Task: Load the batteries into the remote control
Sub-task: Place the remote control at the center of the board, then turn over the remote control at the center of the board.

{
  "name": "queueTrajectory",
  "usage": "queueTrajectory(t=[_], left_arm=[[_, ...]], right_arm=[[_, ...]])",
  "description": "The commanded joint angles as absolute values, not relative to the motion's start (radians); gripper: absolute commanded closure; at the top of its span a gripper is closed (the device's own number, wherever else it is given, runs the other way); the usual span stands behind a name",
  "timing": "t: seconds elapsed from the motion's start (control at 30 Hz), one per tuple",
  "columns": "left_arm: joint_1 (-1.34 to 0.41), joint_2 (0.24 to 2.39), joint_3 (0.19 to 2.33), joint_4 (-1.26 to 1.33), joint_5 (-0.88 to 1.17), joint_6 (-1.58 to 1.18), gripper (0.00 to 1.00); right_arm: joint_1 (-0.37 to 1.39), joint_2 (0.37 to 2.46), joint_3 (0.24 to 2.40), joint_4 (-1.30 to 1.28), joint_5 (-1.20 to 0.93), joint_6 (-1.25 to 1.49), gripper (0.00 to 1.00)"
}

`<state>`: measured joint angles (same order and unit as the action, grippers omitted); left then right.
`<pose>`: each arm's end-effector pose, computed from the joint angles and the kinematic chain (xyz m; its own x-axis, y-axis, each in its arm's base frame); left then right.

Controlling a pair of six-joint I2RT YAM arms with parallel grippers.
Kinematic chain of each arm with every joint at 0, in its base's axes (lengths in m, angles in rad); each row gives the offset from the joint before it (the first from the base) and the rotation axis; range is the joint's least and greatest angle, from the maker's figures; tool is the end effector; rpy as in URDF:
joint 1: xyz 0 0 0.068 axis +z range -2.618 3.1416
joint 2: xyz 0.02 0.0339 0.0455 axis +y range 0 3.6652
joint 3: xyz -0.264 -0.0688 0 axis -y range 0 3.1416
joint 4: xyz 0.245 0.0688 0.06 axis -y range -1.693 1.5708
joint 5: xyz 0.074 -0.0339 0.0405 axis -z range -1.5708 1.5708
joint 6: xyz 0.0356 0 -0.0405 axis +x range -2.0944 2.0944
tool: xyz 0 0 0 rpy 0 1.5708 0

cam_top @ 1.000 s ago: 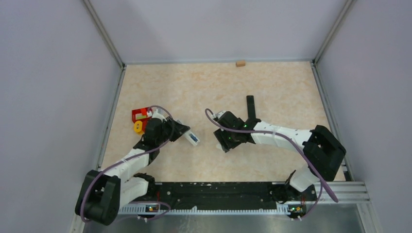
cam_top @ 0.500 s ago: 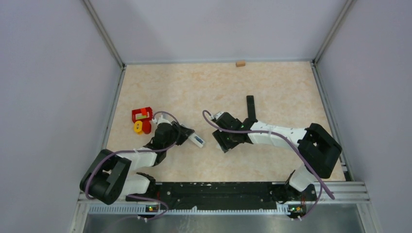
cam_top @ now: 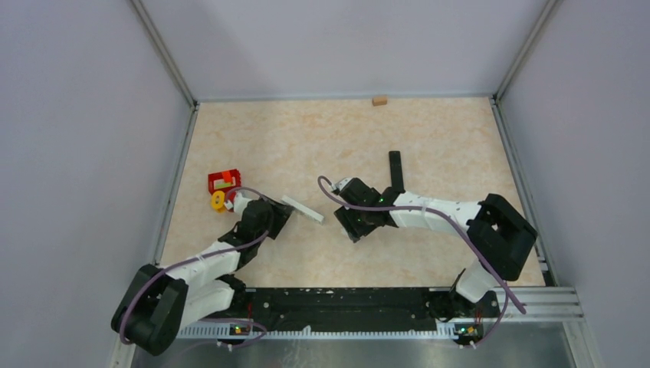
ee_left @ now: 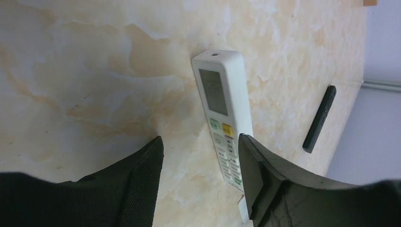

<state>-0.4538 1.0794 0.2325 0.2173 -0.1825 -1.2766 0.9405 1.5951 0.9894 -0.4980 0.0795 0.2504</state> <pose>0.1743 -0.0778 0.1383 -0.4399 -0.8326 -0.3366 -0.4197 0.5220 -0.7425 0.1858 0.2498 0.1895 -0.7042 -0.5461 -0.4538 -0.6294 0.7759 0.0429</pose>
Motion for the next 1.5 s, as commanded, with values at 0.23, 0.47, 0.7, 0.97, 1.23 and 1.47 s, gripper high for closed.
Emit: queueTrajectory(t=[0.23, 0.47, 0.7, 0.97, 1.23, 1.47], left_arm=[[-0.46, 0.973, 0.216, 0.129, -0.223, -1.238, 0.23], [-0.439, 1.021, 0.343, 0.125, -0.168, -1.131, 0.13], [-0.409, 1.149, 0.51, -0.064, -0.174, -1.217, 0.25], [-0.405, 1.228, 0.598, -0.202, -0.219, -1.279, 0.37], [-0.403, 1.327, 0.691, -0.247, -0.21, -1.284, 0.43], [-0.399, 1.387, 0.729, -0.292, -0.213, -1.28, 0.5]], right_arm=[[0.945, 1.633, 1.07, -0.451, 0.021, 0.271, 0.5], [0.946, 1.691, 1.152, -0.332, -0.055, 0.354, 0.62], [0.946, 1.682, 1.13, -0.311, -0.008, 0.395, 0.64], [0.943, 1.628, 1.086, -0.314, 0.041, 0.423, 0.64], [0.944, 1.603, 1.07, -0.319, 0.062, 0.421, 0.64], [0.941, 1.575, 1.045, -0.319, 0.073, 0.424, 0.64]])
